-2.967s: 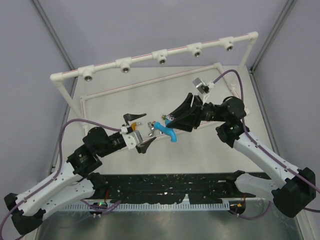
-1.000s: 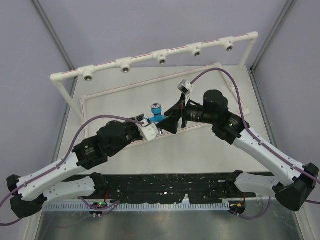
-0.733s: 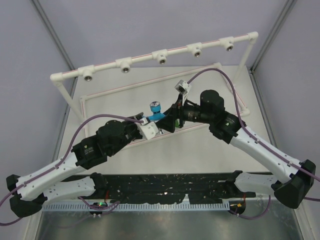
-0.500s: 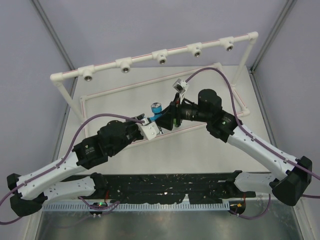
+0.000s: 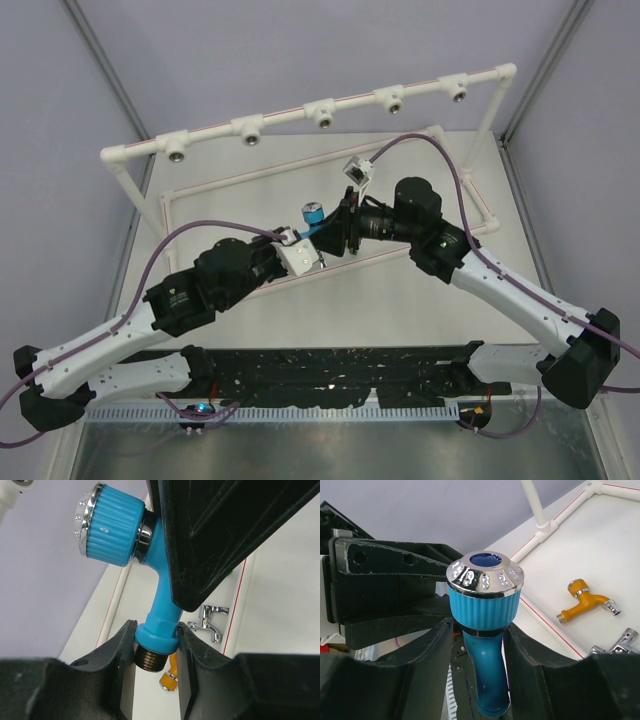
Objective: Install the water faucets
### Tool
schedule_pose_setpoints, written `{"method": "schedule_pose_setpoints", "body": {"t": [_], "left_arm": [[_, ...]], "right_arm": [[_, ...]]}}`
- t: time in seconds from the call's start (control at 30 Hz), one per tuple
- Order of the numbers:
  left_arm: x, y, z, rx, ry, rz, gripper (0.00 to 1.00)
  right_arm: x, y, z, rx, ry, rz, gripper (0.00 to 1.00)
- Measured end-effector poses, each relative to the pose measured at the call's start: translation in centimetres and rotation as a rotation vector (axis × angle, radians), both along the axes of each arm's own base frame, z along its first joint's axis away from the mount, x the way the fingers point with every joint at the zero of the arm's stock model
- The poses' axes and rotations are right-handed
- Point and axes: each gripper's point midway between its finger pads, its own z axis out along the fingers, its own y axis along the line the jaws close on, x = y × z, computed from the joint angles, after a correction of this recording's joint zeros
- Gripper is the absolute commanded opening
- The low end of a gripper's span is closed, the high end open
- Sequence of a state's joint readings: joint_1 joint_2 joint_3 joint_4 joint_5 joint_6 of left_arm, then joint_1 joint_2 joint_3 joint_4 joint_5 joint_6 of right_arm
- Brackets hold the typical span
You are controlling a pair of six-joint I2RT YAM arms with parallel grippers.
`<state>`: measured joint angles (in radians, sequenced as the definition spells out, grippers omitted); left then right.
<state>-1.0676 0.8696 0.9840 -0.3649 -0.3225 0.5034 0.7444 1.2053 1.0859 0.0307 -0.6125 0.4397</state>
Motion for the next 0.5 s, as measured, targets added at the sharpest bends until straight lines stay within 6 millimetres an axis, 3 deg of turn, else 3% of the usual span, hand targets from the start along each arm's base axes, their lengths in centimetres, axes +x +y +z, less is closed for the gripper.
{"method": "schedule_pose_setpoints", "body": {"t": [0.17, 0.37, 0.5], "left_arm": [[-0.03, -0.03, 0.08, -0.007, 0.010, 0.003, 0.00], [-0.11, -0.04, 0.06, -0.012, 0.020, 0.005, 0.03], [-0.12, -0.01, 0.00, -0.014, 0.024, 0.007, 0.51]], "right_arm": [[-0.12, 0.04, -0.32, -0.004, 0.011, 0.007, 0.35], [-0.30, 0.06, -0.22, 0.001, 0.006, 0.020, 0.05], [-0.19, 0.01, -0.33, 0.002, 0.004, 0.018, 0.05]]}}
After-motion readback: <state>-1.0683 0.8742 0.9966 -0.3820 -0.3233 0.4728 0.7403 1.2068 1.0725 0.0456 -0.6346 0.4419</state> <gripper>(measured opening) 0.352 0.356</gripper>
